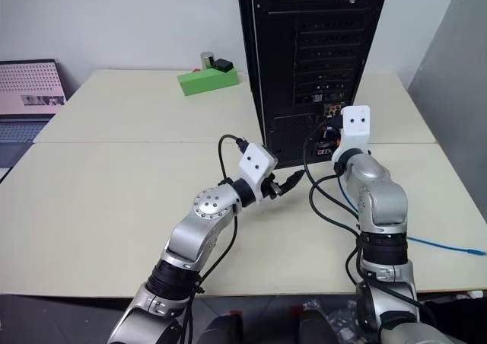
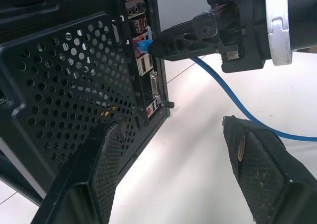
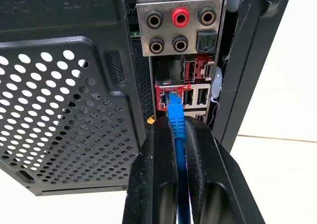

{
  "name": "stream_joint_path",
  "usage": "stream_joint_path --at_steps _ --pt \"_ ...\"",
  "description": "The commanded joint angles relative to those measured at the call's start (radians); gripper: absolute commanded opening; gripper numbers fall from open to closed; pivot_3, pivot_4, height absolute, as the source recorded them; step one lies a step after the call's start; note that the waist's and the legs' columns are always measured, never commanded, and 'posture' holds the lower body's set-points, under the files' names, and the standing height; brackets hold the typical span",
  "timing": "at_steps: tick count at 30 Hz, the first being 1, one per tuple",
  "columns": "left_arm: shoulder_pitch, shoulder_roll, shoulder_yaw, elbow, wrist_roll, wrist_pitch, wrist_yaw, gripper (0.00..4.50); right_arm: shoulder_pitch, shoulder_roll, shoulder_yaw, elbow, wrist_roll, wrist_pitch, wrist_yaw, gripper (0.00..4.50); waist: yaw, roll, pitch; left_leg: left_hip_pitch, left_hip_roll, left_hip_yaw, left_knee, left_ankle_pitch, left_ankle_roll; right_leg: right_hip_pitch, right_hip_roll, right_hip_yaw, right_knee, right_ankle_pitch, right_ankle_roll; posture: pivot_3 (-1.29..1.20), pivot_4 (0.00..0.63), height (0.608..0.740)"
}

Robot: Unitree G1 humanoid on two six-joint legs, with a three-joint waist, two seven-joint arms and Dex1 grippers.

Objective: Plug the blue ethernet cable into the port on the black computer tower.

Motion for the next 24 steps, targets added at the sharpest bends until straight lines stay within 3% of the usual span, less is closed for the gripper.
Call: stream_joint_path --at_steps 1,3,4,11,17,20,24 --pt "-0.010 -0.008 0.000 -0.020 0.005 -0.022 0.006 3.33 -0.027 -0.015 0.001 -0.014 0.012 -0.023 0.023 0.00 0.000 0.000 0.000 0.000 0.000 0.000 0.000 0.000 0.000 0.000 0.000 0.000 0.000 0.000 0.000 0.00 0.150 0.740" --pt "-0.008 -0.006 0.003 -0.019 0.004 -0.023 0.007 3.33 -0.010 -0.025 0.005 -0.028 0.011 -0.022 0.036 0.00 0.000 0.000 0.000 0.000 0.000 0.000 0.000 0.000 0.000 0.000 0.000 0.000 0.000 0.000 0.000 0.00 0.150 0.740" --pt "-0.007 -0.004 0.004 -0.019 0.004 -0.023 0.007 3.33 0.002 -0.031 0.006 -0.036 0.012 -0.020 0.044 0.55 0.000 0.000 0.000 0.000 0.000 0.000 0.000 0.000 0.000 0.000 0.000 0.000 0.000 0.000 0.000 0.00 0.150 0.740" --pt "-0.012 0.004 0.016 -0.010 -0.003 -0.028 0.001 3.33 0.097 -0.107 0.022 -0.132 0.032 -0.015 0.144 1.91 0.006 0.000 0.000 -0.001 0.000 0.000 0.000 0.000 0.000 0.000 0.000 0.000 -0.002 0.000 0.000 0.00 0.150 0.740" --pt "-0.017 0.020 0.058 -0.023 -0.056 -0.004 -0.033 3.33 0.186 -0.222 0.034 -0.217 0.044 -0.119 0.274 3.02 0.012 0.000 0.000 -0.001 0.000 0.000 0.000 0.000 0.000 0.000 0.000 -0.001 -0.002 0.000 0.000 0.00 0.150 0.740" --pt "-0.025 0.068 0.094 -0.047 -0.129 0.040 -0.118 3.79 0.214 -0.274 -0.001 -0.198 0.062 -0.172 0.333 3.59 0.011 0.000 0.000 -0.001 0.000 0.000 0.000 0.000 0.000 0.000 0.000 -0.001 -0.001 0.000 0.000 0.00 0.150 0.740" --pt "-0.047 0.160 0.096 -0.045 -0.118 0.081 -0.169 4.50 0.239 -0.345 -0.062 -0.170 0.127 -0.214 0.441 4.32 0.013 0.000 0.000 -0.001 0.000 0.000 0.000 0.000 0.000 0.000 0.000 -0.001 -0.002 0.000 0.000 0.00 0.150 0.740"
